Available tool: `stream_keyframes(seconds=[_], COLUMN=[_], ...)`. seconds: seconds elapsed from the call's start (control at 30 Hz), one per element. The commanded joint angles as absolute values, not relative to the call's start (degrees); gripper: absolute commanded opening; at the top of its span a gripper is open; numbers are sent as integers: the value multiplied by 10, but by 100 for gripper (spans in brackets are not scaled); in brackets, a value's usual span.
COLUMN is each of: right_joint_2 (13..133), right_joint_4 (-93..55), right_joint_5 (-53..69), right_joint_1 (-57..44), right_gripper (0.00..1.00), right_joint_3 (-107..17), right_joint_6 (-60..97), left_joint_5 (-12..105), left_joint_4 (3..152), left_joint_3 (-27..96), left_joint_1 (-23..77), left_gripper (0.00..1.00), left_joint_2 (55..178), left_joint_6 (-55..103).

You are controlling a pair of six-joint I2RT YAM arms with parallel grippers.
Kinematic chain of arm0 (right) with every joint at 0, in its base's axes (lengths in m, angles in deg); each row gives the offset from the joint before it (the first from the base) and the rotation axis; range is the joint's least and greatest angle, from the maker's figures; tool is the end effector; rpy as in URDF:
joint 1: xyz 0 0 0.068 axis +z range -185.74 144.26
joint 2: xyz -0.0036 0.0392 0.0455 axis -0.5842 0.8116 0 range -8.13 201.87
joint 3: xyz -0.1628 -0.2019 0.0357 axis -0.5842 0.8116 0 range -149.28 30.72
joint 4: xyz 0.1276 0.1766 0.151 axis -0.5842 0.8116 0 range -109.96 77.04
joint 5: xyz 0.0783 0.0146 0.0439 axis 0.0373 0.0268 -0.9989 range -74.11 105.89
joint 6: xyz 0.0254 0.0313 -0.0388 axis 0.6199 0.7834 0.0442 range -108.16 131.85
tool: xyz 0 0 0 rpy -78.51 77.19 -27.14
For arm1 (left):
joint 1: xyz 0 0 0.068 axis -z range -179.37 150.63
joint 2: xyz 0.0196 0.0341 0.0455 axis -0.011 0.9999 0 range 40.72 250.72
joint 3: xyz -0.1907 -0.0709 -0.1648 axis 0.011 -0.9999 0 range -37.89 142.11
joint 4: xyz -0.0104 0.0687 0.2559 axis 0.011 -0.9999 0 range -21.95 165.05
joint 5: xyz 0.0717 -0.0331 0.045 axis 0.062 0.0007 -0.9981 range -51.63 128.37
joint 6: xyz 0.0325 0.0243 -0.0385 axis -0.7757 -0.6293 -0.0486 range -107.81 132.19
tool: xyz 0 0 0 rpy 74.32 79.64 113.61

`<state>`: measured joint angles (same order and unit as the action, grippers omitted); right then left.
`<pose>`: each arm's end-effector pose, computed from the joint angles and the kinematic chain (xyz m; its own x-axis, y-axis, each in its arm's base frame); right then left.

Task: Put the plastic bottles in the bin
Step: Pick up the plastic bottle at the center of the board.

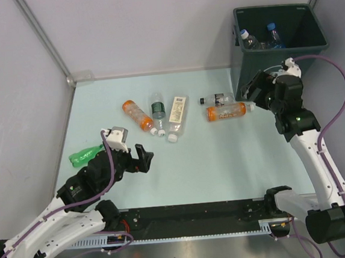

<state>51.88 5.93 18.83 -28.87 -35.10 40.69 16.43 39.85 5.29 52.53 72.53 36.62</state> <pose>0.2394 0.0269 0.3785 -0.3331 0.4452 -0.8312 0.1016 0.8933 0.4378 0.0965 -0.0997 0.3102 -0.4417 -0.0584 -0.8953 0.3696 0.8974 -0.2409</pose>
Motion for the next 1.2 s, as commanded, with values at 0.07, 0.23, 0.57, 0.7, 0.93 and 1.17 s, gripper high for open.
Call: stream_keyframes(seconds=[0.07,0.23,0.57,0.7,0.93,1.17], right_joint_2=[506,529,641,704,795,843], right_joint_4=[16,-37,-178,-225,-287,-301], right_joint_5=[278,298,280,278,265,283], right_joint_1=[-262,-258,-257,-258,-270,-275], right_gripper=[97,97,97,94,75,77], right_joint_3=[-261,-189,-144,-143,-145,-145], right_joint_6=[511,580,727,792,850,858], left_joint_5=[150,149,148,147,180,192], left_joint_4=[399,397,397,395,407,415], left_joint_3=[56,57,55,54,51,59], left_joint_1=[526,527,527,526,526,525], left_gripper=[100,99,100,100,100,100], left_joint_2=[730,733,733,732,741,770], left_joint_6=[379,379,380,380,372,361])
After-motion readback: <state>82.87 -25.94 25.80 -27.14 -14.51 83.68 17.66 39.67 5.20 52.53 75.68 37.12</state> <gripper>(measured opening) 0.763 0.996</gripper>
